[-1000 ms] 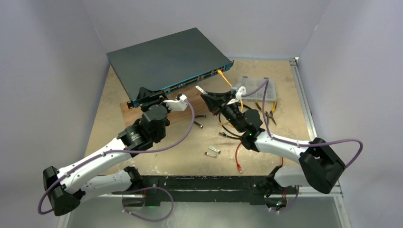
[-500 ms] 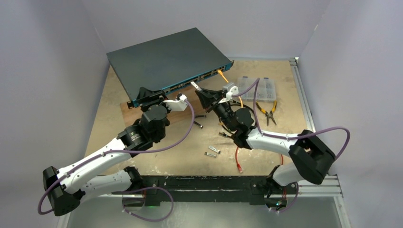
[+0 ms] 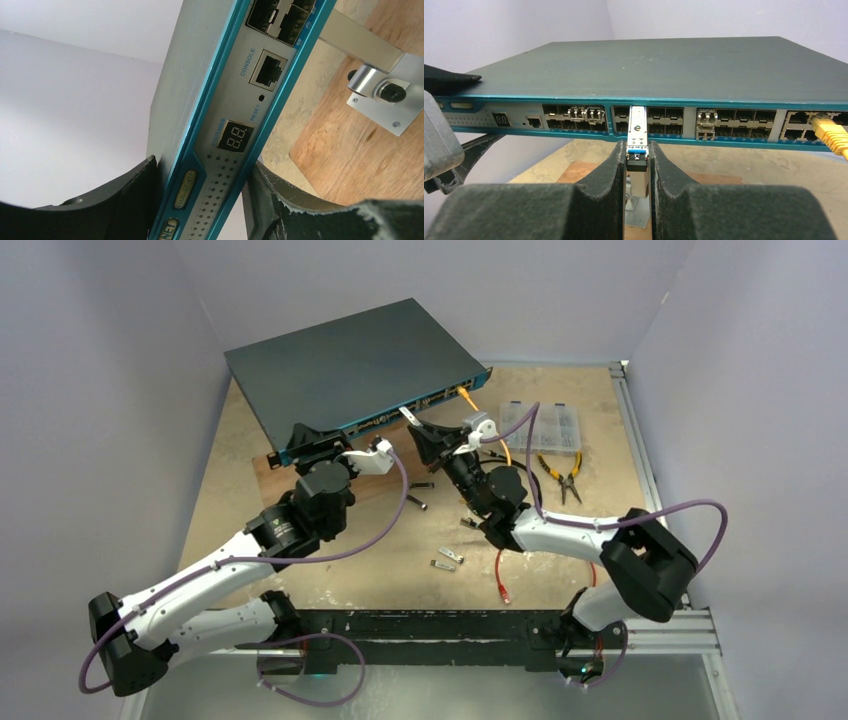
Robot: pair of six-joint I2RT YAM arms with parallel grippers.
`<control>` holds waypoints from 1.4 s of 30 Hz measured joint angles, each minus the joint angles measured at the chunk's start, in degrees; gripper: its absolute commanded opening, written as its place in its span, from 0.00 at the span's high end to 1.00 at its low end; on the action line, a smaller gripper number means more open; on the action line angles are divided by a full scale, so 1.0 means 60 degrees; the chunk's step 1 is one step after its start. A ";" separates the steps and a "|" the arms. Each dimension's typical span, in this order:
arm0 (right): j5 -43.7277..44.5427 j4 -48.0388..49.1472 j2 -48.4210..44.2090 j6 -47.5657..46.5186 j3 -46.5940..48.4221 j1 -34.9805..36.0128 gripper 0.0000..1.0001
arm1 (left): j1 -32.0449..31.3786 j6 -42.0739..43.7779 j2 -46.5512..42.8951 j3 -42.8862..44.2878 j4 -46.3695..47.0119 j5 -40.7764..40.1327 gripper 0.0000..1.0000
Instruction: Insert the plug into the switch port
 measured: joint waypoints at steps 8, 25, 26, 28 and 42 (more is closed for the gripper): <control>0.0222 0.0018 0.0157 -0.0124 0.0113 0.0095 1.00 | 0.0000 0.0000 -0.0036 -0.0011 -0.0007 0.0051 1.00; 0.0685 0.0000 0.0233 -0.0430 0.0182 0.0262 1.00 | 0.0018 -0.0040 -0.0109 -0.0011 -0.0062 0.0164 1.00; 0.0692 -0.0004 0.0233 -0.0444 0.0182 0.0262 1.00 | 0.0018 -0.0040 -0.0109 -0.0011 -0.0062 0.0164 1.00; 0.0707 -0.0004 0.0233 -0.0470 0.0182 0.0262 1.00 | 0.0018 -0.0040 -0.0109 -0.0011 -0.0062 0.0168 1.00; 0.0925 0.0004 0.0251 -0.0525 0.0182 0.0321 1.00 | 0.0018 -0.0047 -0.0124 -0.0011 -0.0069 0.0200 1.00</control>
